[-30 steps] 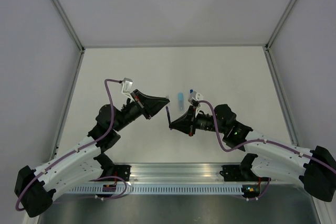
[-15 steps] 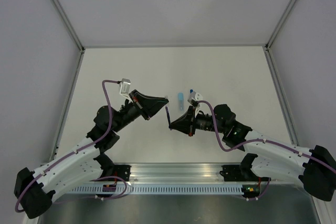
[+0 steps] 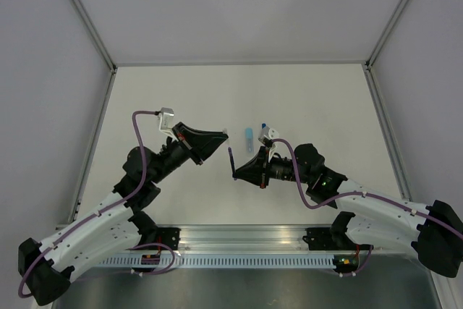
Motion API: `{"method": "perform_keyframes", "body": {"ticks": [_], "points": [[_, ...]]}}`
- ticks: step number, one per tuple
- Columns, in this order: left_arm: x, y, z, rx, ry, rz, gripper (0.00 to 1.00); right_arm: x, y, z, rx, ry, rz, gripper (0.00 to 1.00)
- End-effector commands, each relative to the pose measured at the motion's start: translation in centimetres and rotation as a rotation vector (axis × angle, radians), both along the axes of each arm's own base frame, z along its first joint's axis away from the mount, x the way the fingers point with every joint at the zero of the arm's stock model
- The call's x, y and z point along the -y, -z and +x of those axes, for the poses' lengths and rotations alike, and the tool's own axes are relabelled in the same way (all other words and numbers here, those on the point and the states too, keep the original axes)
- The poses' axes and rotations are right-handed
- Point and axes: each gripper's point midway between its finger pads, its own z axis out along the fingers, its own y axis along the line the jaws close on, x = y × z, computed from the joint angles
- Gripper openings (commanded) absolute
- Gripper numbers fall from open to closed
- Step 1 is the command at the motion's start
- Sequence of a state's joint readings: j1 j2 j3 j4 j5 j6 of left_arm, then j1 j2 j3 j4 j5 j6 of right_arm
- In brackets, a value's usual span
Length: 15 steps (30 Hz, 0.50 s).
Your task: Insert the pens into the pen caps
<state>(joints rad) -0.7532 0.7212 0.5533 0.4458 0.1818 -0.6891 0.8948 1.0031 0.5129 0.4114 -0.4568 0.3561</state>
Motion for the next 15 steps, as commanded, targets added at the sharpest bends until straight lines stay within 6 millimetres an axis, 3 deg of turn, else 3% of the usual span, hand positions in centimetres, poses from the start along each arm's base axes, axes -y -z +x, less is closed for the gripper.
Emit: {"method": "perform_keyframes", "body": {"ticks": [1,15], "points": [[-0.3,-1.3,0.3,0.048,-0.026,-0.003,0.02,-0.4,-2.2,-0.3,0.042,-0.029,0.065,0.0],[0.0,-0.1,0.5,0.043,-0.02,0.011,0.02,-0.3,-2.2,-0.5,0.042,-0.03,0.068,0.0]]}}
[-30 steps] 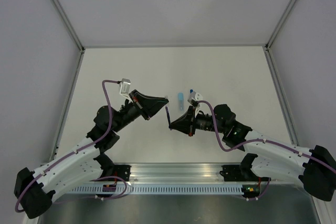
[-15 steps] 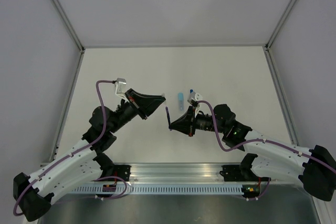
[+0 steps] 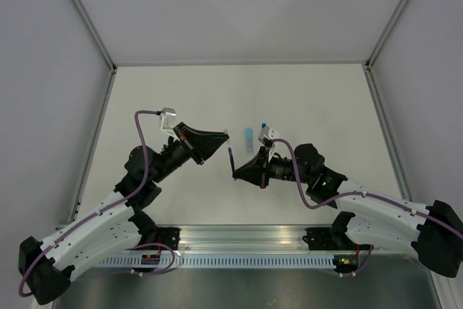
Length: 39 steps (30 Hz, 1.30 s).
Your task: Insert the pens into the pen caps
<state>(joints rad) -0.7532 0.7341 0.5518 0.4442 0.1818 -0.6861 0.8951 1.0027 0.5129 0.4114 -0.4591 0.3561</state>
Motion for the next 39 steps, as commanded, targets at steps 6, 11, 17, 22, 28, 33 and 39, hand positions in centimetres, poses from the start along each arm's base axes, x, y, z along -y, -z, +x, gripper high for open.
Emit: {"method": "perform_keyframes", "body": {"ticks": [6,11,17,22,28,33,39], "points": [[-0.2,0.5,0.2,0.045,-0.019,0.008,0.02,-0.2,-2.3,-0.3,0.048,-0.015,0.069,0.0],[0.2,1.4,0.1,0.041,0.002,0.013,0.02,-0.2,-2.4,-0.2,0.047,-0.011,0.072,0.0],[0.6,2.4,-0.5,0.043,0.045,0.008,0.02,0.0,-2.4,0.1,0.051,0.012,0.068,0.0],[0.8,3.1,-1.2,0.057,0.083,0.01,0.02,0.1,-2.2,0.5,0.052,0.035,0.064,0.0],[1.5,4.8,-2.5,0.078,0.165,0.054,0.06,0.2,-2.3,0.9,0.048,0.057,0.068,0.0],[1.4,5.6,-2.7,0.087,0.168,0.071,0.13,0.4,-2.3,1.0,0.051,0.067,0.067,0.0],[1.5,5.5,-3.2,0.101,0.193,0.075,0.29,0.3,-2.3,0.9,0.054,0.064,0.068,0.0]]}}
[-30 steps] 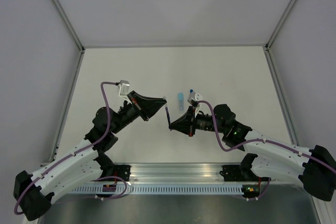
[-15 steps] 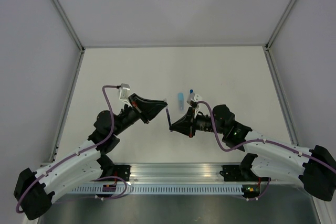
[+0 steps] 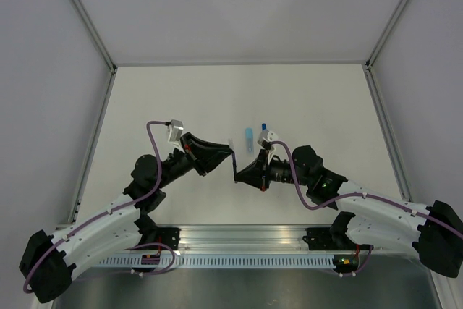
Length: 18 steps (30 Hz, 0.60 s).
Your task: Insert the pens into the pen caps
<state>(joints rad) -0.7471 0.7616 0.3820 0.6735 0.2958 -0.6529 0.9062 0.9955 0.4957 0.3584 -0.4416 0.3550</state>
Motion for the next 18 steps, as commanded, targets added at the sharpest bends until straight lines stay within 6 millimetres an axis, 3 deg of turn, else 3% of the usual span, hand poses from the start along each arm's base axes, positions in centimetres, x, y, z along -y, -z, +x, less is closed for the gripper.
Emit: {"method": "perform_keyframes", "body": {"ticks": [1,6,18], "points": [[0.65,1.51,-1.77,0.033,0.097,0.056,0.31,-0.07,-3.97,1.32,0.09,0.056,0.115,0.0],[0.75,1.33,-2.0,0.039,0.11,0.055,0.38,-0.03,-4.11,1.27,0.092,0.053,0.117,0.0],[1.28,2.0,-1.77,0.019,0.125,0.07,0.41,-0.25,-4.15,0.89,0.086,0.029,0.121,0.0]]}}
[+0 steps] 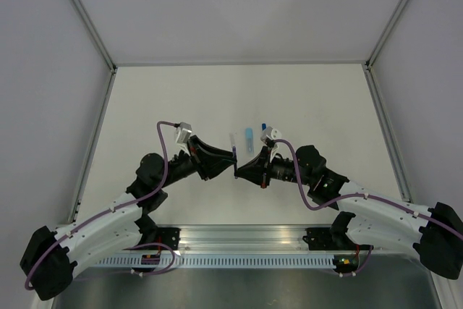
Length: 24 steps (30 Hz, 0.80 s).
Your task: Insert the pens into the pen caps
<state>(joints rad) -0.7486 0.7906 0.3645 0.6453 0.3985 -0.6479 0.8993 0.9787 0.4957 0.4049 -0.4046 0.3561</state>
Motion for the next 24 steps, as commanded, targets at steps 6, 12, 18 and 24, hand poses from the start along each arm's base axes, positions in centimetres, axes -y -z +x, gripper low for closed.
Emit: {"method": "perform_keyframes", "body": {"ticks": [6,12,18,24], "points": [[0.6,-0.2,-0.2,0.043,0.03,0.004,0.41,-0.4,-2.5,-0.1,0.044,-0.021,0.07,0.0],[0.9,-0.3,-0.2,0.04,0.043,-0.002,0.4,-0.6,-2.4,-0.2,0.037,-0.036,0.066,0.0],[1.3,-0.4,-0.7,0.05,0.086,-0.006,0.19,-0.7,-2.3,-0.2,0.037,-0.035,0.065,0.0],[1.4,-0.7,-0.9,0.055,0.101,-0.009,0.02,-0.7,-2.2,-0.1,0.037,-0.032,0.057,0.1]]}}
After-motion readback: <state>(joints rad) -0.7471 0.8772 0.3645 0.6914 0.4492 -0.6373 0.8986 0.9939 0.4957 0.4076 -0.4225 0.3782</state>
